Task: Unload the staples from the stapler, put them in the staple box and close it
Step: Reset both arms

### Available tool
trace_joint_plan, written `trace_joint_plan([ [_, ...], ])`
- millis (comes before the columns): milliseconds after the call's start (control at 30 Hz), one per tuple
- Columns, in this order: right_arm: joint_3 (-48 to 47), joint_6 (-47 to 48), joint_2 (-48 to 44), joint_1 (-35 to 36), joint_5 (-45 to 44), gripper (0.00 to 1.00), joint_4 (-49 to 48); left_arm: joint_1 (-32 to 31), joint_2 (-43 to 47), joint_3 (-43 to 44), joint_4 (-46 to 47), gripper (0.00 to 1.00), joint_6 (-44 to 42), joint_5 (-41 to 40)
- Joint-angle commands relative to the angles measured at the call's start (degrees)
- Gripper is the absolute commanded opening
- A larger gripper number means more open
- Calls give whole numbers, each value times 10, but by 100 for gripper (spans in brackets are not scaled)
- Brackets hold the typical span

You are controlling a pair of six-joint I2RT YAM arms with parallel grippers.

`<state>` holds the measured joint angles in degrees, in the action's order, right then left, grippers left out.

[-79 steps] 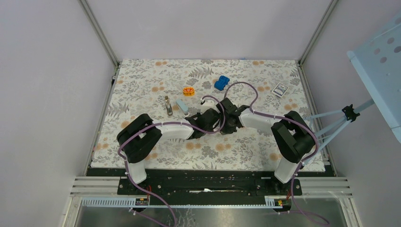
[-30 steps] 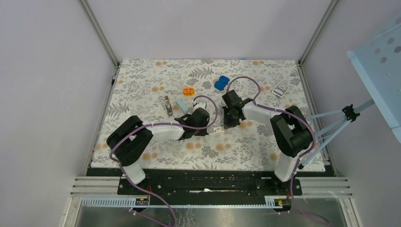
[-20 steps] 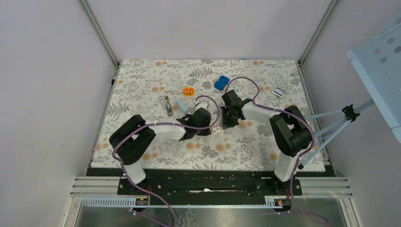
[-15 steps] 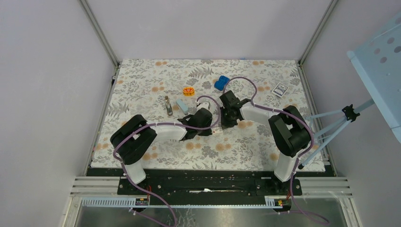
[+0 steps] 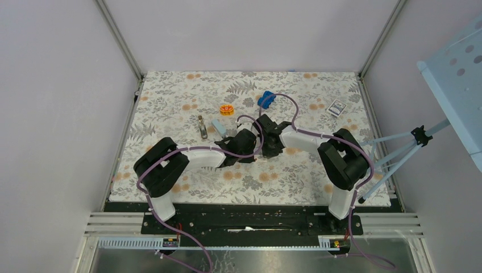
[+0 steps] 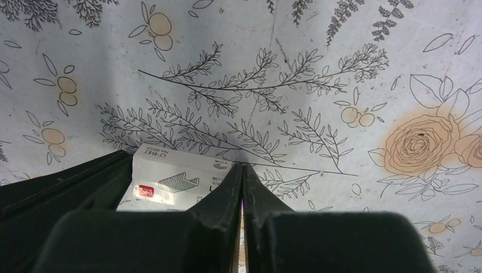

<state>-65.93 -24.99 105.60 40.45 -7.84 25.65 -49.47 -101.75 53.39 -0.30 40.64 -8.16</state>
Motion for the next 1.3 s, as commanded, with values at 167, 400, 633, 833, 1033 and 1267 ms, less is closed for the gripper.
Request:
trace_joint_plan([
  [167, 14, -70, -15, 30, -39, 8, 23, -12, 3, -6, 15, 0, 15, 16],
  [400, 79, -64, -133, -67, -57, 15, -3, 31, 100, -42, -53, 10, -2, -46],
  [633, 144, 1, -263, -135, 27, 50, -69, 144, 237, -91, -73, 46, -19, -14],
  [833, 231, -23, -379, -217, 209, 82, -175, 241, 353, -135, -84, 87, -18, 22],
  [1033, 287, -49, -468, -280, 287, 99, -236, 332, 421, -177, -102, 99, -9, 66],
  [1267, 352, -64, -613, -283, 168, 100, -250, 340, 478, -199, -125, 99, -2, 36],
])
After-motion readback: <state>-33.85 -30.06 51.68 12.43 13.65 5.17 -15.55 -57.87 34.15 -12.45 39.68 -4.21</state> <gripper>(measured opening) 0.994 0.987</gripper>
